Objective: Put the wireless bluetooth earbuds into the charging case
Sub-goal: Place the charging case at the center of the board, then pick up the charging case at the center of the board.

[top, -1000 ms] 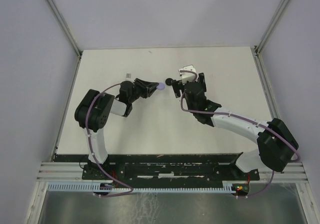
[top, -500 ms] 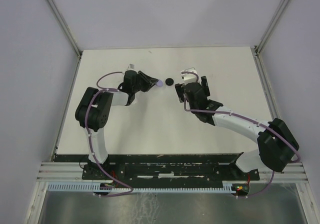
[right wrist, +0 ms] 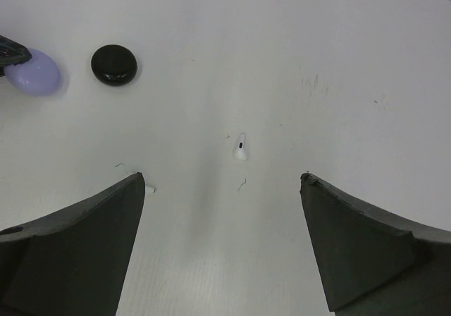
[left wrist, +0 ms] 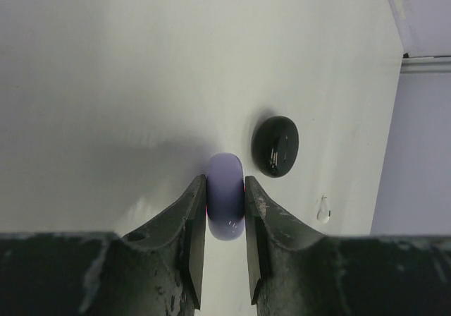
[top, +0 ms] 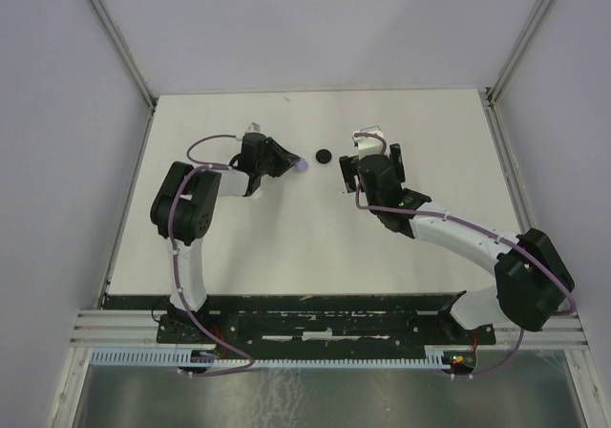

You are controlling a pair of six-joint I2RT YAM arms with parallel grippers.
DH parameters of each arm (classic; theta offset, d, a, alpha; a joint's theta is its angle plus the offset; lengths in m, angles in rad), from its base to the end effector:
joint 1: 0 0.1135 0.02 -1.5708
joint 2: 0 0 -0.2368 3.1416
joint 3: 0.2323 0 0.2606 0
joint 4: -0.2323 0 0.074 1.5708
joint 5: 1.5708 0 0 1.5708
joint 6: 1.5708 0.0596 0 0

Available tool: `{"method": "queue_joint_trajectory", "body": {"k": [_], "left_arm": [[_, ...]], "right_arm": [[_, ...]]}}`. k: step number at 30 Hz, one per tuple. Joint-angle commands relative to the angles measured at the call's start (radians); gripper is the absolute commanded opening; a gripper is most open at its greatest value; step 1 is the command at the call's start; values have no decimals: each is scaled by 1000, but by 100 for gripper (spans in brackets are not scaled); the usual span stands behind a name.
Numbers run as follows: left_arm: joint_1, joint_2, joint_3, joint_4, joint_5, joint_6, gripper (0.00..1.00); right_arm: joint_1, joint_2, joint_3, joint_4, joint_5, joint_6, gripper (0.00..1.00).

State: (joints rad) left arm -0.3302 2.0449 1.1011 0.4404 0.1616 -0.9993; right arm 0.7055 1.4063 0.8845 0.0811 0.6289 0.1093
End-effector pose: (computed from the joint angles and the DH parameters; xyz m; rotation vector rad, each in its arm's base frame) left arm 0.4149 -0.1523 0.0899 -0.6275 2.1281 -0.9490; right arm 0.2827 0.1947 0.2206 -0.1820 1.9154 -0.0894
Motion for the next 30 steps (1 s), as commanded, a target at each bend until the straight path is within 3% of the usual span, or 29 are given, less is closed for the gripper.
{"method": "queue_joint_trajectory", "body": {"k": [1, 5, 10, 16, 20, 24, 30], "left_arm": [[-5, 17, 58, -21, -28, 71, 28], [-5, 15, 74, -46, -41, 80, 51], [2, -12, 90, -87, -67, 94, 67], [54, -110, 40, -104, -104, 108, 69], [125, -236, -56, -101, -140, 117, 69], [168, -394, -178, -72, -181, 133, 69], [191, -609, -356, -57, -221, 128, 69]], "right_arm": [[-8, -35, -5, 13, -11, 18, 100], [-13, -31, 0, 2, -32, 26, 100], [-15, -32, 4, -8, -58, 32, 100], [-15, -20, 15, -19, -107, 38, 99], [-13, 46, 69, -54, -267, 51, 97], [24, 175, 180, -85, -431, 75, 90], [115, 428, 440, -172, -472, 61, 92]]}}
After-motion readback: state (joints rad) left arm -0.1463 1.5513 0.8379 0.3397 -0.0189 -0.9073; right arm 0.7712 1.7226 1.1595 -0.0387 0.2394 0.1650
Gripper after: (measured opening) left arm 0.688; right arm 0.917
